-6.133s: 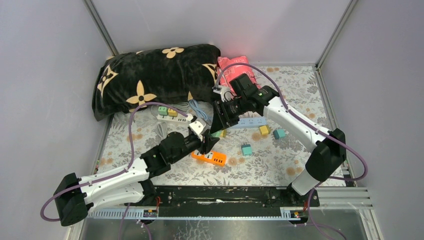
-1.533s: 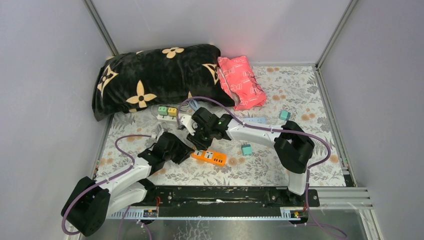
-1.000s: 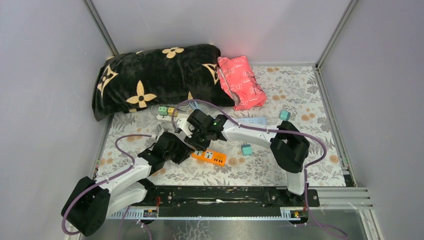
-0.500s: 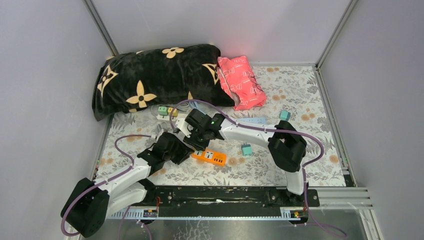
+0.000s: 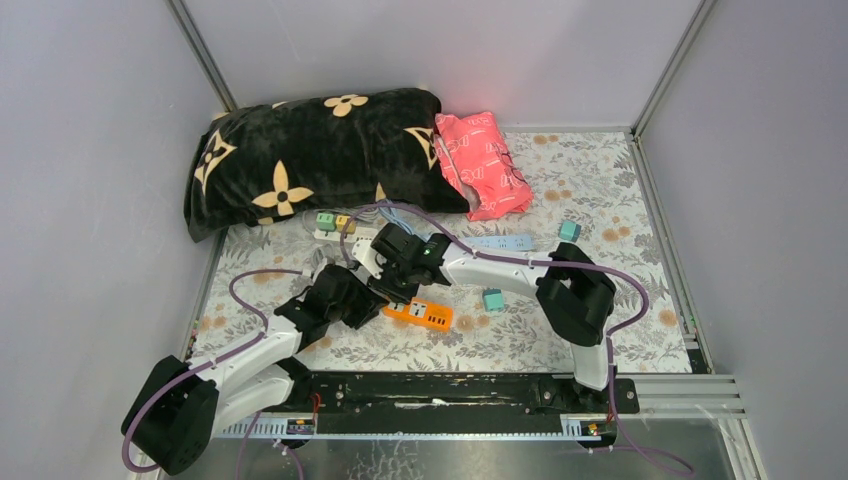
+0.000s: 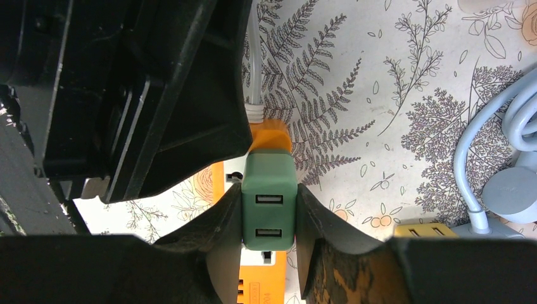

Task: Insert the plug
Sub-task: Insert the plug into the socket.

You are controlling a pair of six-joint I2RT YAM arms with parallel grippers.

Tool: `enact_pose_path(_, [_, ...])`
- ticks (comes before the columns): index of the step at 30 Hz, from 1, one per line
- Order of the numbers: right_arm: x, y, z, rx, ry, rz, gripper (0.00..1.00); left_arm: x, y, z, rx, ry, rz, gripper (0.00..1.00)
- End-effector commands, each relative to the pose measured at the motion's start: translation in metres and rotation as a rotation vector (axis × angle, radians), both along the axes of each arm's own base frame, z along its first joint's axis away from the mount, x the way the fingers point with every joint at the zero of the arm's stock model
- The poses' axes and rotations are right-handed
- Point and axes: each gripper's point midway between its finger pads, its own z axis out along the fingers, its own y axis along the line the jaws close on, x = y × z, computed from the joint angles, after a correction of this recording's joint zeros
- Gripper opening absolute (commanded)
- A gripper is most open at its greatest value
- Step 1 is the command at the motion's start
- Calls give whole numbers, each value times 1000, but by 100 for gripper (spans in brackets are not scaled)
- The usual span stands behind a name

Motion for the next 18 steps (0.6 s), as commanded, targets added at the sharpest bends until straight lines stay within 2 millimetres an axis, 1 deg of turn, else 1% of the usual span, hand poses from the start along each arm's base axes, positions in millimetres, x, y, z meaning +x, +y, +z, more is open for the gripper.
enact_pose_path(1, [3,-40,-39,-191,0,-24,0,-10,7,-10,41,41,-18,47])
enact_pose_path(4, [6,-34,-39,-199,5,-19,0,-10,7,-9,41,40,-18,47])
enact_pose_path(8, [6,-33,-43,-224,18,-21,0,-10,9,-7,45,32,-13,47])
enact_pose_path(11, [5,-32,-39,-212,22,-24,2,-9,11,-5,50,22,-7,48])
enact_pose_path(13, [5,-29,-30,-186,21,-24,7,-8,11,-2,52,15,-5,50])
enact_pose_path(18, [8,-17,0,-112,-5,-21,31,-6,14,4,71,5,1,58])
